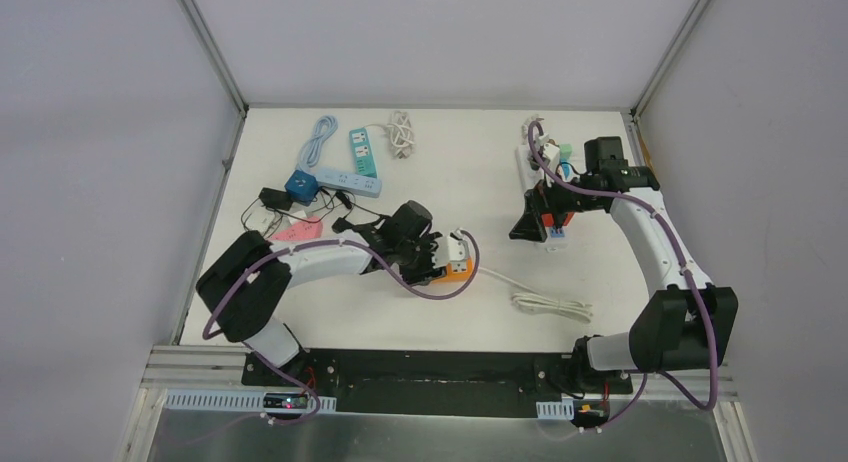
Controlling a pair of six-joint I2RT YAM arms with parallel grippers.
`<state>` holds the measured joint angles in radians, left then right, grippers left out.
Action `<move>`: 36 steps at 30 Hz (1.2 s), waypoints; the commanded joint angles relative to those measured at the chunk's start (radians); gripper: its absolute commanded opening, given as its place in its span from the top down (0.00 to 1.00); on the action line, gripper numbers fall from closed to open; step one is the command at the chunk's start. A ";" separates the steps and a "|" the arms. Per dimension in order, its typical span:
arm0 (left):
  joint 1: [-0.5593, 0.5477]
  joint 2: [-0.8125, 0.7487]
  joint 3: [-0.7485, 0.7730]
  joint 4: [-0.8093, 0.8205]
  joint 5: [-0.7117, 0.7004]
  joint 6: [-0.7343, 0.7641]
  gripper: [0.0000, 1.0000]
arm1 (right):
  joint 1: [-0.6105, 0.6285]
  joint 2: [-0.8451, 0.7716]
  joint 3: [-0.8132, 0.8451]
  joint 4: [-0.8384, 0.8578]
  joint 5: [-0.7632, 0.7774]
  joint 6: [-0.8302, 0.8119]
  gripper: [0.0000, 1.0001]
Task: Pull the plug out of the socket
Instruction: Pick up the socket from the center of the board, then place the socket at the center of the board.
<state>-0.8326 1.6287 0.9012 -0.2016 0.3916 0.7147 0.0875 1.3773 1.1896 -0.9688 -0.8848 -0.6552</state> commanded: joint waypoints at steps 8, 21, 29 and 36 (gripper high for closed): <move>-0.005 -0.437 -0.235 0.192 -0.298 -0.567 1.00 | -0.014 -0.037 0.019 0.016 -0.039 0.006 0.01; 0.108 -0.498 -0.181 -0.010 -0.627 -0.959 1.00 | -0.020 -0.040 0.014 0.033 -0.028 0.026 0.02; 0.294 -0.141 0.120 0.029 -0.469 -0.989 1.00 | -0.022 -0.050 0.005 0.050 -0.017 0.037 0.02; 0.338 0.260 0.495 -0.091 -0.393 -0.947 1.00 | -0.024 -0.049 0.002 0.053 -0.013 0.036 0.02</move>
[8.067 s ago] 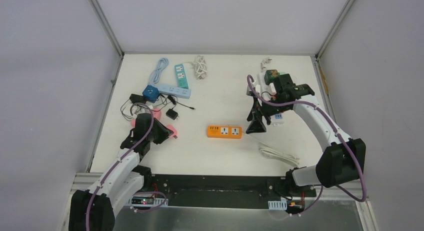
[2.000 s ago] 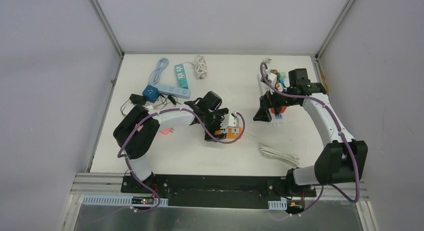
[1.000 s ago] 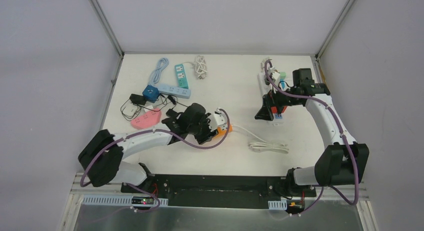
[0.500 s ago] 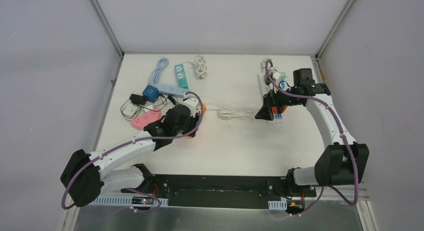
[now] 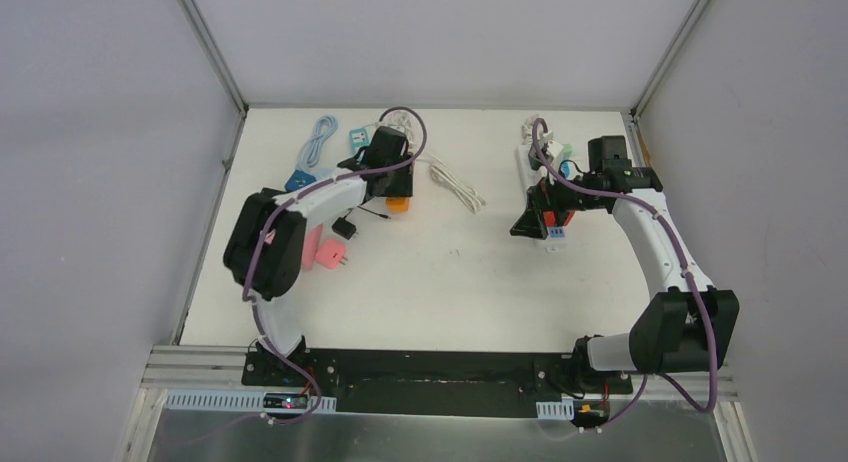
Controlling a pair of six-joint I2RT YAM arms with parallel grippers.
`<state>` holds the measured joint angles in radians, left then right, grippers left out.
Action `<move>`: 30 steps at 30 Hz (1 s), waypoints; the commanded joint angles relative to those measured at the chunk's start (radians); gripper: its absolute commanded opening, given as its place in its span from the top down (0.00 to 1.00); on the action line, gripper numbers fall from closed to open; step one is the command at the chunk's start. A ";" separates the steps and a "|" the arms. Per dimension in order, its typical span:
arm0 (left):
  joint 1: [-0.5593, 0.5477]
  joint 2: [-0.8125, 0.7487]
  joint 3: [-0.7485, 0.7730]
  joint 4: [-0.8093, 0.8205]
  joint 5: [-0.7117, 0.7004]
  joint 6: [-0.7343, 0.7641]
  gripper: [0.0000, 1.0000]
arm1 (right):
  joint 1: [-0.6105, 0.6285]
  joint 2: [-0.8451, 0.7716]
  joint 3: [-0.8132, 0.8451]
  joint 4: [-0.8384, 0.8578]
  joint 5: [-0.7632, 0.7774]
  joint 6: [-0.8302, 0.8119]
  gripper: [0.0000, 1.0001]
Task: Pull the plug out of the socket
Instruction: Place the socket at the center of the board.
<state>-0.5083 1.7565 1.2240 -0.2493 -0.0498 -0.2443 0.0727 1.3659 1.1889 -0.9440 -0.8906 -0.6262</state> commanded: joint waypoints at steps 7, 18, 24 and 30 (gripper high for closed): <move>0.017 0.348 0.392 -0.110 0.163 0.027 1.00 | -0.012 -0.030 0.001 0.029 0.002 -0.001 0.02; 0.025 0.356 0.473 -0.247 0.076 0.058 0.17 | -0.012 -0.020 0.001 0.022 0.007 -0.007 0.02; 0.027 0.202 0.455 -0.293 0.146 0.085 0.07 | -0.012 -0.030 0.000 0.022 0.011 -0.007 0.01; 0.048 0.019 0.418 -0.325 0.290 0.095 0.07 | -0.011 -0.036 0.000 0.023 0.023 -0.012 0.02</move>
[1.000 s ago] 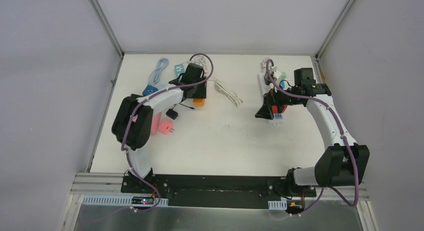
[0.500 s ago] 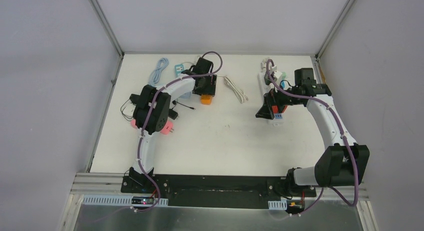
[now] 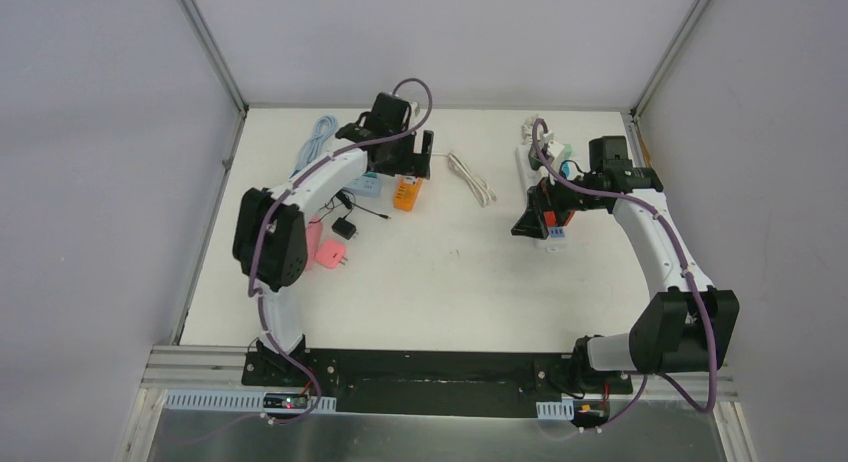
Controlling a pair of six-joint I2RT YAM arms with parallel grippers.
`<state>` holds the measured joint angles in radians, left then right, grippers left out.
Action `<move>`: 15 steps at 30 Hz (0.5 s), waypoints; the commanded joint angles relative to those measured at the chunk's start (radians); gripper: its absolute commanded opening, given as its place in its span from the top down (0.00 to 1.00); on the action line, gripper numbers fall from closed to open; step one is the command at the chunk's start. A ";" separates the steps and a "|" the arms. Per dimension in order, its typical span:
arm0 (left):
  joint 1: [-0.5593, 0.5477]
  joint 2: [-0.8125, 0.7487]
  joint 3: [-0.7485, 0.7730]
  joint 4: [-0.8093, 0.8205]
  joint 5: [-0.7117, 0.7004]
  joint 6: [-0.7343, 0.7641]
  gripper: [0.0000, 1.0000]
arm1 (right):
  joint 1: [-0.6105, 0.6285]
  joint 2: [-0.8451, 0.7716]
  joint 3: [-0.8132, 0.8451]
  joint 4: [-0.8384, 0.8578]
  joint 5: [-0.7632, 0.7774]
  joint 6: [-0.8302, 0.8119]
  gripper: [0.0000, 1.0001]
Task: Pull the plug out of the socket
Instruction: Place the socket at the center of the board.
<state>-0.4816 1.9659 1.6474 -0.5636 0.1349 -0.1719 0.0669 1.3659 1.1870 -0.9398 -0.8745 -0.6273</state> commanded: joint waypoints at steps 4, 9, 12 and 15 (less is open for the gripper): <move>0.036 -0.318 -0.039 -0.034 0.181 0.029 0.06 | -0.007 -0.043 0.001 0.021 0.012 -0.011 0.01; 0.072 -0.485 -0.161 -0.041 0.260 0.025 0.01 | -0.010 -0.060 -0.001 0.032 0.028 -0.006 0.01; 0.098 -0.578 -0.261 -0.041 0.286 0.039 0.01 | -0.015 -0.070 -0.003 0.037 0.039 -0.004 0.01; 0.125 -0.654 -0.356 -0.041 0.287 0.057 0.01 | -0.024 -0.081 -0.003 0.041 0.046 -0.003 0.01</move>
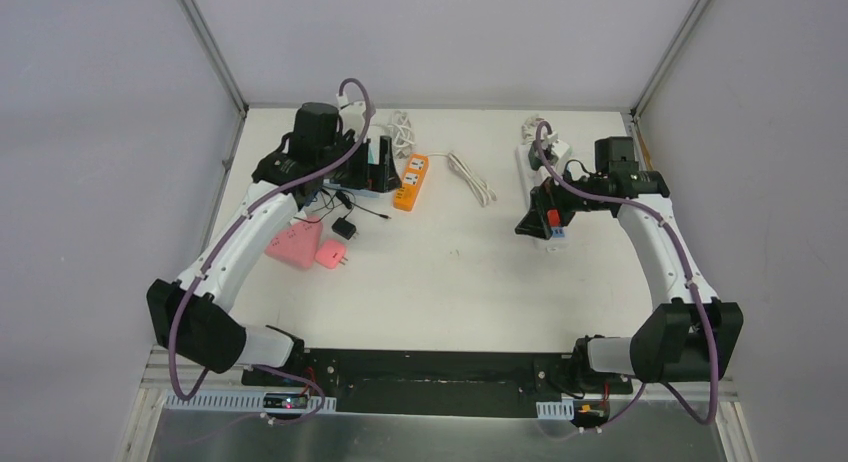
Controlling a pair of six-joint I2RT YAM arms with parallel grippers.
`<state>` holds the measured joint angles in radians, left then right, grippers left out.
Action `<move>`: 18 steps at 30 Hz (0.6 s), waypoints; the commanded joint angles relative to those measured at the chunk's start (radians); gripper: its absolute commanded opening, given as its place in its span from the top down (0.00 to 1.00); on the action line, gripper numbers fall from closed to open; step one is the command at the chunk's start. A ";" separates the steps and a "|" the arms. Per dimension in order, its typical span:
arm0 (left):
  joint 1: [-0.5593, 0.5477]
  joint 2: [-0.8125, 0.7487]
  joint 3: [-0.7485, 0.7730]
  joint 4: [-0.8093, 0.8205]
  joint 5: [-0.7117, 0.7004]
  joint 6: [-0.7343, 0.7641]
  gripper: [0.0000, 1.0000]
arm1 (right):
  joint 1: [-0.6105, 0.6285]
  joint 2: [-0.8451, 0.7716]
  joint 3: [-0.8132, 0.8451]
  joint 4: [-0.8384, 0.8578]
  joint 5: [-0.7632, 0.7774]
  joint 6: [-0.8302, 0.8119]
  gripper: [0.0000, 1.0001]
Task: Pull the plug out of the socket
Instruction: Place the socket at the center of the board.
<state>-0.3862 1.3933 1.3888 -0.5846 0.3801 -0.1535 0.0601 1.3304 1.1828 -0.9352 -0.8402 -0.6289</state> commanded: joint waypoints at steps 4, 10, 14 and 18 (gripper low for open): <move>0.043 -0.182 -0.209 -0.011 0.028 0.057 0.01 | -0.040 -0.063 -0.001 0.041 0.020 -0.004 0.01; 0.065 -0.295 -0.345 0.009 0.009 0.078 0.01 | -0.095 -0.092 -0.005 0.045 0.027 -0.009 0.00; 0.067 -0.358 -0.389 0.013 0.006 0.078 0.01 | -0.130 -0.102 -0.009 0.051 0.020 -0.006 0.00; 0.067 -0.387 -0.414 0.023 0.026 0.077 0.01 | -0.147 -0.099 -0.015 0.061 0.013 0.004 0.00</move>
<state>-0.3256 1.0447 0.9909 -0.6121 0.3950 -0.0933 -0.0704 1.2564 1.1782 -0.9157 -0.8154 -0.6292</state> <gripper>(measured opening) 0.991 0.996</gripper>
